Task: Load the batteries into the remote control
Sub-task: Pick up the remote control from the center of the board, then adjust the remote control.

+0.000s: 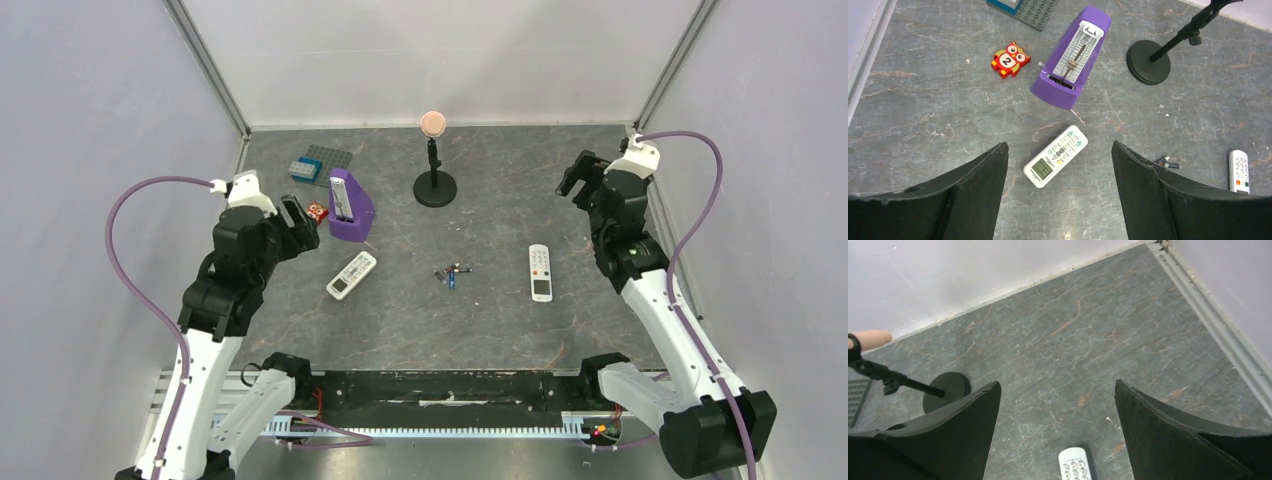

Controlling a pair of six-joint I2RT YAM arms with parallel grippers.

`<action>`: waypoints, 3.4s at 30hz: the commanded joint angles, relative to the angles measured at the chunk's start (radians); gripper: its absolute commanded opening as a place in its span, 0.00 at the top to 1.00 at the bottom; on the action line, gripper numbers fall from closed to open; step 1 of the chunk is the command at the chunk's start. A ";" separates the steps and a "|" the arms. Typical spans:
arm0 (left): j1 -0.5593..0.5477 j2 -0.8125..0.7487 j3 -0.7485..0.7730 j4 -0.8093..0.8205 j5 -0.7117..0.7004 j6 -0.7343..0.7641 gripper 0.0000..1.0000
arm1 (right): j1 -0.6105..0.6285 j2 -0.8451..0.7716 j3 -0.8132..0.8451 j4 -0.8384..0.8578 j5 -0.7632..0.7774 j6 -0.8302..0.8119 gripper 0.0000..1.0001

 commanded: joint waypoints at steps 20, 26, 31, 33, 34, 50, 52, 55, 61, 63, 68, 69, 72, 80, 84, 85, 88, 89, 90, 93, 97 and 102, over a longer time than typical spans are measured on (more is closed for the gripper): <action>0.004 -0.094 -0.154 -0.015 -0.009 -0.124 0.26 | 0.509 0.181 -0.140 0.344 -0.580 -0.269 0.13; 0.004 -0.096 -0.285 0.079 0.041 -0.187 0.28 | 0.684 0.429 0.002 0.362 -0.479 -0.396 0.13; 0.001 0.073 -0.373 0.244 0.297 -0.064 0.35 | 0.685 0.475 0.046 0.371 -0.443 -0.332 0.13; -0.012 0.182 -0.351 0.275 0.295 -0.024 0.37 | 0.685 0.470 0.046 0.353 -0.430 -0.318 0.12; -0.017 0.225 -0.336 0.277 0.282 -0.010 0.37 | 0.683 0.466 0.041 0.345 -0.419 -0.313 0.12; -0.091 0.545 -0.265 0.358 0.258 0.507 0.32 | 0.561 0.359 -0.064 0.304 -0.344 -0.317 0.05; -0.091 0.569 -0.257 0.336 0.263 0.551 0.31 | 0.554 0.362 -0.066 0.304 -0.349 -0.319 0.05; -0.092 0.607 -0.250 0.328 0.282 0.589 0.29 | 0.548 0.366 -0.067 0.301 -0.352 -0.324 0.04; -0.092 0.666 -0.263 0.360 0.286 0.616 0.26 | 0.541 0.363 -0.074 0.296 -0.340 -0.329 0.04; -0.090 0.698 -0.245 0.353 0.282 0.618 0.26 | 0.539 0.363 -0.077 0.297 -0.337 -0.330 0.04; -0.090 0.818 -0.161 0.264 0.305 0.581 0.30 | 0.534 0.365 -0.077 0.298 -0.325 -0.326 0.04; -0.090 0.830 -0.157 0.262 0.313 0.576 0.32 | 0.533 0.364 -0.079 0.298 -0.324 -0.324 0.04; -0.090 0.830 -0.159 0.260 0.322 0.572 0.44 | 0.532 0.363 -0.082 0.297 -0.322 -0.320 0.04; -0.123 0.728 -0.159 0.247 0.335 0.577 0.87 | 0.531 0.355 -0.084 0.291 -0.346 -0.310 0.04; -0.209 0.588 -0.184 0.251 0.338 0.577 0.90 | 0.531 0.340 -0.083 0.274 -0.389 -0.291 0.04; -0.237 0.552 -0.197 0.264 0.338 0.575 0.91 | 0.531 0.338 -0.079 0.267 -0.408 -0.277 0.04; -0.322 0.431 -0.242 0.316 0.345 0.594 0.91 | 0.530 0.343 -0.024 0.202 -0.482 -0.185 0.04; -0.342 0.396 -0.260 0.338 0.342 0.596 0.91 | 0.530 0.346 -0.003 0.185 -0.508 -0.133 0.04; -0.361 0.365 -0.273 0.354 0.340 0.599 0.91 | 0.530 0.347 0.013 0.175 -0.546 -0.064 0.04; -0.381 0.301 -0.302 0.409 0.364 0.620 0.91 | 0.530 0.345 0.033 0.193 -0.675 0.109 0.06; -0.396 0.256 -0.310 0.465 0.406 0.659 0.91 | 0.531 0.350 0.013 0.283 -0.806 0.307 0.08; -0.398 0.263 -0.286 0.471 0.497 0.717 0.91 | 0.543 0.353 0.002 0.354 -0.855 0.398 0.11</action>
